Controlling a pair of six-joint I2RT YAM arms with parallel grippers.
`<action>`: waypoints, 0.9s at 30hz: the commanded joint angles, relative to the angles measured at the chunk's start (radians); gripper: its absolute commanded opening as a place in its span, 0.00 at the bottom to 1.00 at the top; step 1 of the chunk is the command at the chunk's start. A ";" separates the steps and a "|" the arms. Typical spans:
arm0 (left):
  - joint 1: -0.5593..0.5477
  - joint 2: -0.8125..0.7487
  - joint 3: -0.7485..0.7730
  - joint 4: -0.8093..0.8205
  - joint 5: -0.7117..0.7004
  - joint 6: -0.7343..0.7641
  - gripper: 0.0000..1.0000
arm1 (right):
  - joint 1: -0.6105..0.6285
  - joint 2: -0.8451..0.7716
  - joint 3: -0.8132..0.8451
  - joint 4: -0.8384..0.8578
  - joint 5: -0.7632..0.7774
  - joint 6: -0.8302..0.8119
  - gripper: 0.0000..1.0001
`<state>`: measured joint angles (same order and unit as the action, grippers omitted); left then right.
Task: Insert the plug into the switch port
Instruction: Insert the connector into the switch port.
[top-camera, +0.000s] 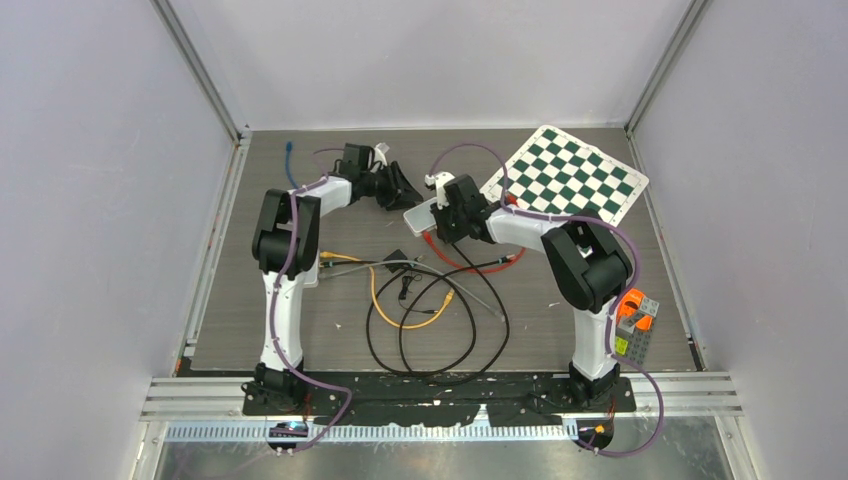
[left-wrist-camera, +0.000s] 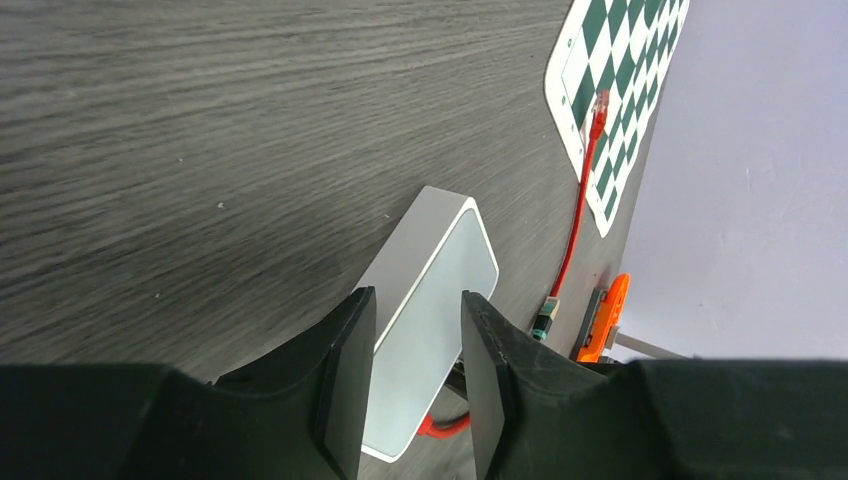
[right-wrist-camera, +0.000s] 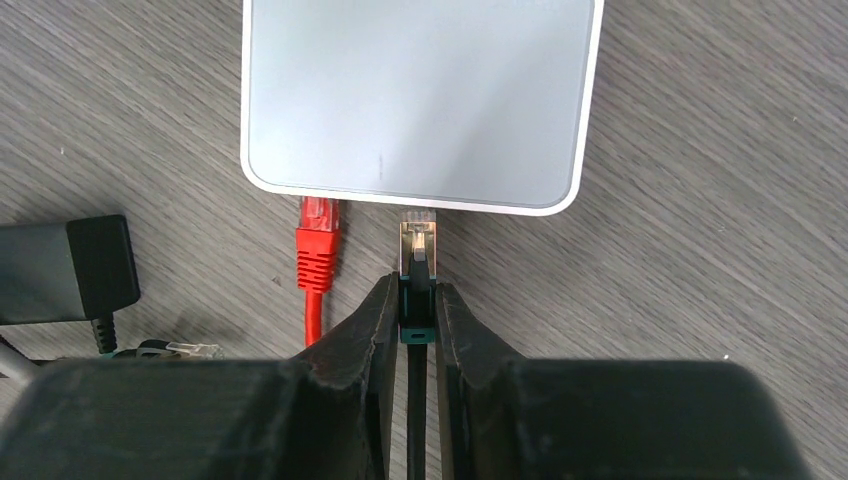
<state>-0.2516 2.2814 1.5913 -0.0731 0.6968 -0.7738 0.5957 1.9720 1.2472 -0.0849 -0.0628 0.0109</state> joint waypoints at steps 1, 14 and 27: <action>-0.005 -0.007 0.006 -0.011 0.046 0.033 0.38 | 0.009 -0.002 0.013 0.062 -0.015 0.010 0.05; -0.016 -0.006 -0.002 -0.060 0.093 0.076 0.36 | 0.012 0.008 -0.024 0.144 0.018 -0.004 0.05; -0.021 -0.018 0.012 -0.145 0.123 0.135 0.35 | 0.027 -0.013 -0.085 0.268 0.050 -0.040 0.05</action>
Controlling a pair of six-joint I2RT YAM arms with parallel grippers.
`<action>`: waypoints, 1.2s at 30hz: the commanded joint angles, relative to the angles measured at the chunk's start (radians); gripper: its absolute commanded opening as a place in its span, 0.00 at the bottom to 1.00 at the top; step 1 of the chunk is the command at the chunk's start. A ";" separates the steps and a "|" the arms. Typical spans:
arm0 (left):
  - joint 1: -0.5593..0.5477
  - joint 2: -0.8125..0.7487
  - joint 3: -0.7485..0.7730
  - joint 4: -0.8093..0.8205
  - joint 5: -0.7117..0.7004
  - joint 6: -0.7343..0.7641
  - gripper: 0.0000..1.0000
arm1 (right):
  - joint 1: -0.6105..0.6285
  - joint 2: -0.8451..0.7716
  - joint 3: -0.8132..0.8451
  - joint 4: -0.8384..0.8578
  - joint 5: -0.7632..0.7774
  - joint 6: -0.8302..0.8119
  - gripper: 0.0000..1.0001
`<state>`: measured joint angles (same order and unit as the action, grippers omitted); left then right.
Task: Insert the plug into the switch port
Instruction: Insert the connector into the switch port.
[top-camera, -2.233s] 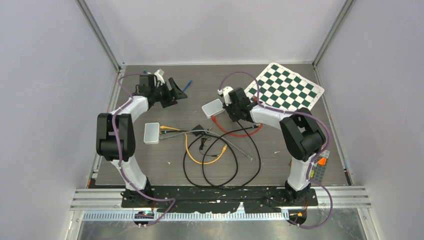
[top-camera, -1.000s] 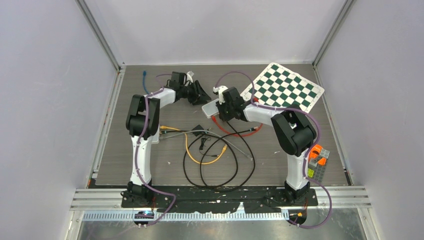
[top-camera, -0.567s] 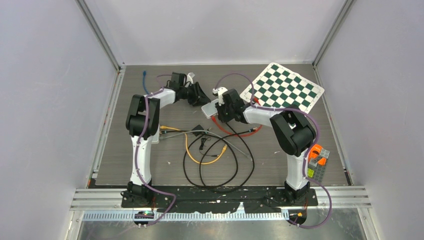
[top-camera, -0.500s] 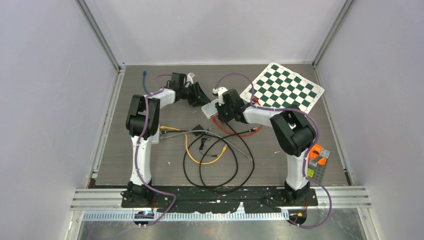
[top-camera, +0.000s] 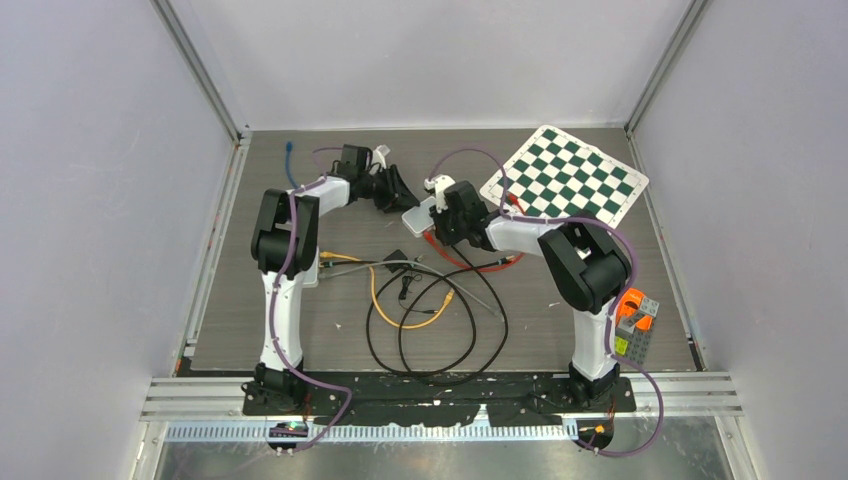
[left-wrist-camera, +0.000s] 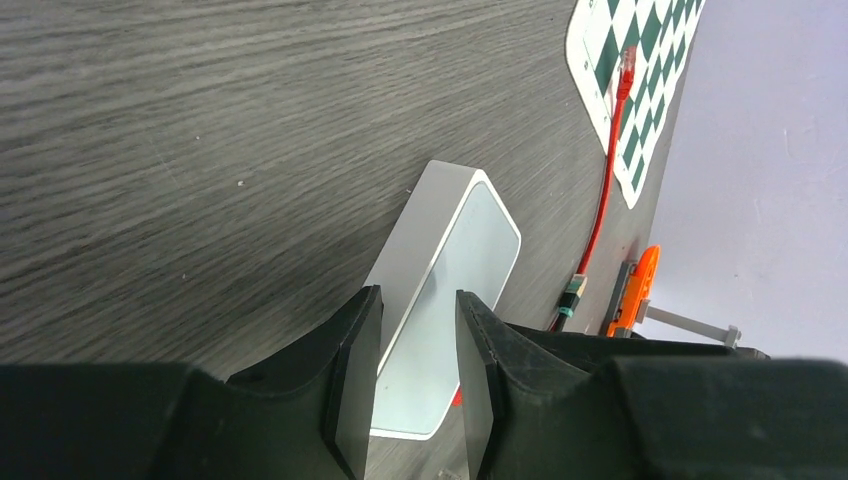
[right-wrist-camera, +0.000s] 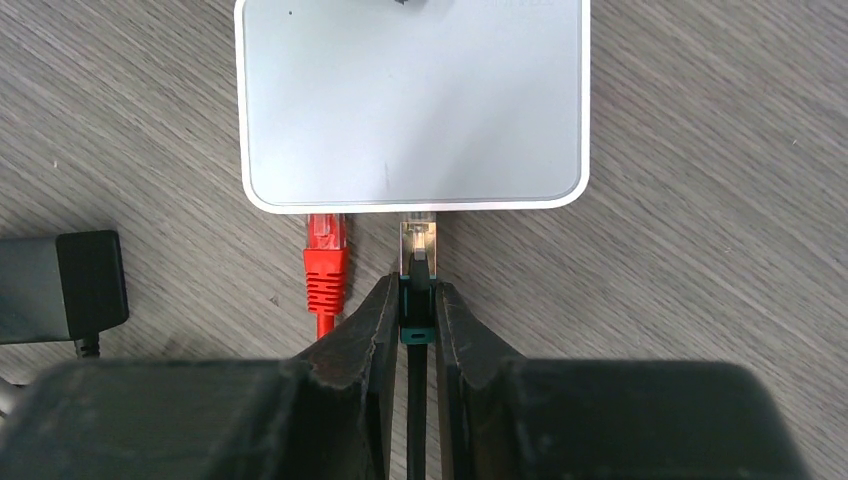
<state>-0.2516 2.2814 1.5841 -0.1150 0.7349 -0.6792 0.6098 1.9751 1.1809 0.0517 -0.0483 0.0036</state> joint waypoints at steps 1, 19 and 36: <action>-0.021 -0.016 0.031 -0.123 0.085 0.052 0.35 | 0.013 -0.014 -0.024 0.138 0.042 -0.039 0.05; -0.030 0.031 0.135 -0.290 0.168 0.174 0.38 | 0.014 -0.026 -0.017 0.145 -0.058 -0.188 0.05; -0.041 0.030 0.146 -0.351 0.213 0.245 0.39 | 0.015 -0.039 -0.062 0.161 -0.214 -0.276 0.05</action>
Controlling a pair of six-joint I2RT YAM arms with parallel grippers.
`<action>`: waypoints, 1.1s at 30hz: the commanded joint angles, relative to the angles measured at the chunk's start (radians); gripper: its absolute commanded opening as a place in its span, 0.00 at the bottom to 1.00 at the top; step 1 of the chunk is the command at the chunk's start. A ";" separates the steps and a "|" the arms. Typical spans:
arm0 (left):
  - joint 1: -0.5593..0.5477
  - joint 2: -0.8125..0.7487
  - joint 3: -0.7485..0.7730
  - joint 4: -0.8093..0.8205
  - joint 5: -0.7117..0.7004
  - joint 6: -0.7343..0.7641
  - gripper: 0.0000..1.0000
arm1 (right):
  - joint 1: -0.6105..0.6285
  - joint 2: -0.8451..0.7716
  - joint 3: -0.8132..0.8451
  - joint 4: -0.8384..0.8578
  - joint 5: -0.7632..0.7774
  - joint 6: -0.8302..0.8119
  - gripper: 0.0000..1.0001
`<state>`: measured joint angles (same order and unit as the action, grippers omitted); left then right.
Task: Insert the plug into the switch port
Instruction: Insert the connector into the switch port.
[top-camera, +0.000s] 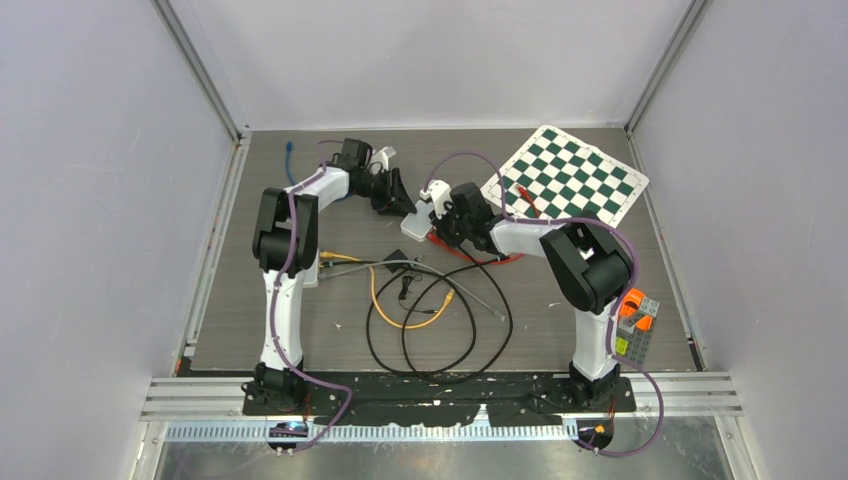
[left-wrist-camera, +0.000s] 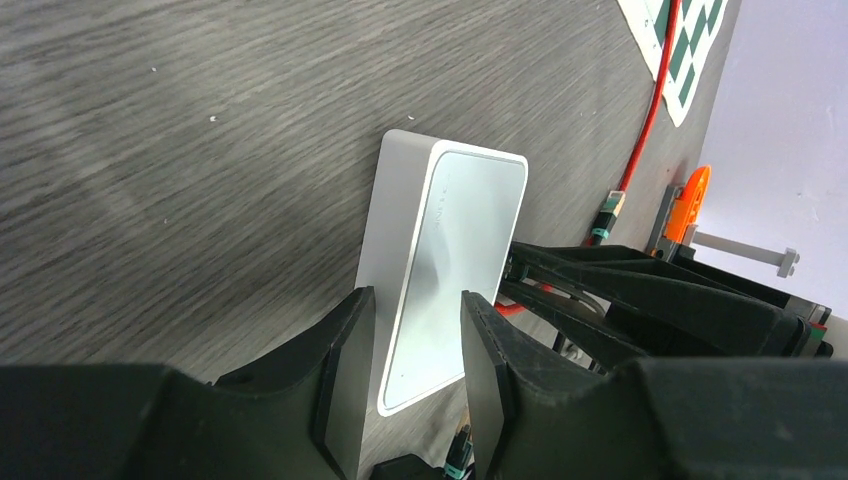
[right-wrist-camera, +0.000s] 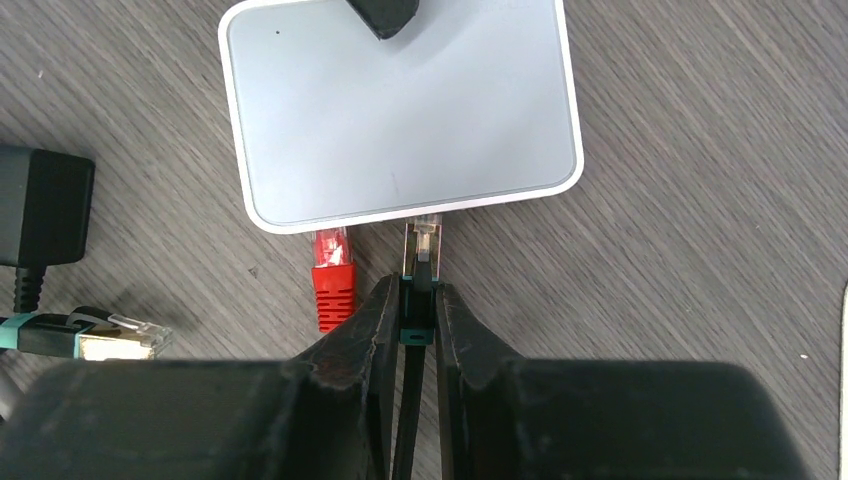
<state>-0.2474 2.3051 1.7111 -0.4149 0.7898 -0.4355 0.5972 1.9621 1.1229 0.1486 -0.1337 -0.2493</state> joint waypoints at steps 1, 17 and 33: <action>-0.047 0.005 0.020 -0.054 0.163 0.002 0.39 | 0.028 -0.027 -0.007 0.067 -0.123 -0.022 0.05; -0.075 -0.011 -0.027 -0.062 0.260 0.017 0.38 | 0.067 -0.077 -0.103 0.209 -0.032 -0.001 0.05; -0.128 -0.038 -0.144 0.015 0.304 -0.027 0.35 | 0.081 -0.039 -0.045 0.234 0.021 0.108 0.05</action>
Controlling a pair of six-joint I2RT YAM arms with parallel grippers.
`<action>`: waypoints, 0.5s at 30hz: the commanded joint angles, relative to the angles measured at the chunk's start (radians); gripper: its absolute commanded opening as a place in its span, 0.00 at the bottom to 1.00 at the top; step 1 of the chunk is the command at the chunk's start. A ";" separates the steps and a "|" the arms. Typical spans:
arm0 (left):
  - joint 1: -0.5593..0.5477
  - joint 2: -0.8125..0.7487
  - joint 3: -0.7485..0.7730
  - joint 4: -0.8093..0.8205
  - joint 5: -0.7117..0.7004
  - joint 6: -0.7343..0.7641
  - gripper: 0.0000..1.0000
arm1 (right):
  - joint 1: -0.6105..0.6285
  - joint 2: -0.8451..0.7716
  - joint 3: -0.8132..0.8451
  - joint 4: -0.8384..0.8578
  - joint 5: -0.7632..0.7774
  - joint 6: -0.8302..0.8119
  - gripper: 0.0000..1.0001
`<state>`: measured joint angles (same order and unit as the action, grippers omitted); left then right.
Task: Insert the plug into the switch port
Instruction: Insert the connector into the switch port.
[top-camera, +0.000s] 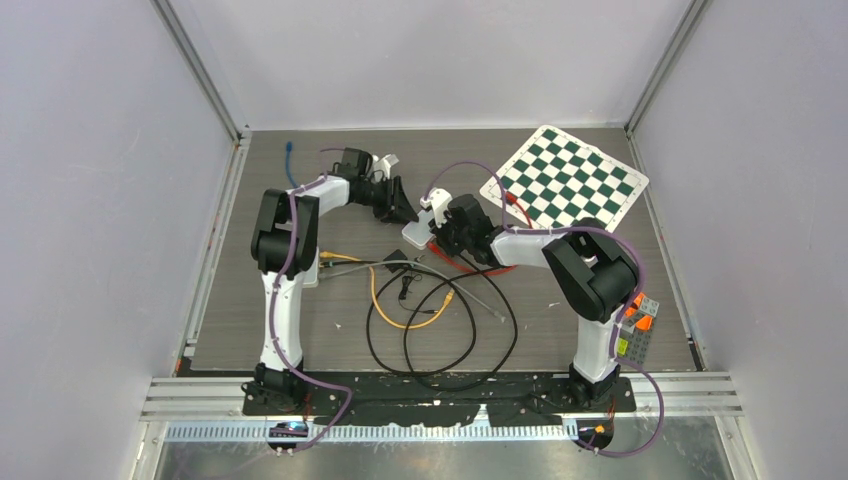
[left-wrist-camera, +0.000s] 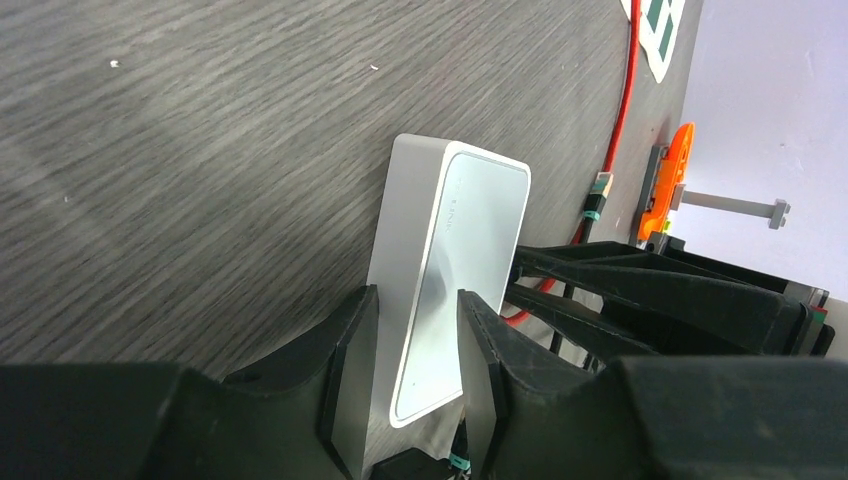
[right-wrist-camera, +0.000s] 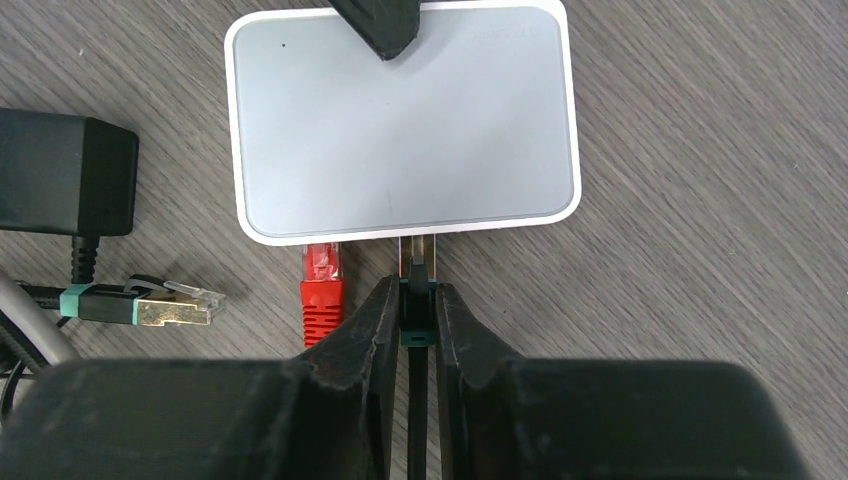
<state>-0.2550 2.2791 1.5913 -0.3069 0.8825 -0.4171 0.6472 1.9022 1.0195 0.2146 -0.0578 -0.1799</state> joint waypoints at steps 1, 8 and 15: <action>-0.125 -0.010 -0.023 -0.095 0.217 -0.042 0.35 | 0.031 0.019 0.054 0.171 -0.057 0.038 0.05; -0.171 0.006 0.028 -0.189 0.258 0.046 0.35 | 0.041 0.010 0.035 0.208 -0.057 0.041 0.05; -0.197 0.017 0.063 -0.343 0.246 0.178 0.35 | 0.046 -0.005 0.019 0.239 -0.035 0.055 0.05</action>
<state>-0.2909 2.2799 1.6432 -0.3836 0.8452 -0.2707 0.6491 1.8999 1.0164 0.2150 -0.0475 -0.1539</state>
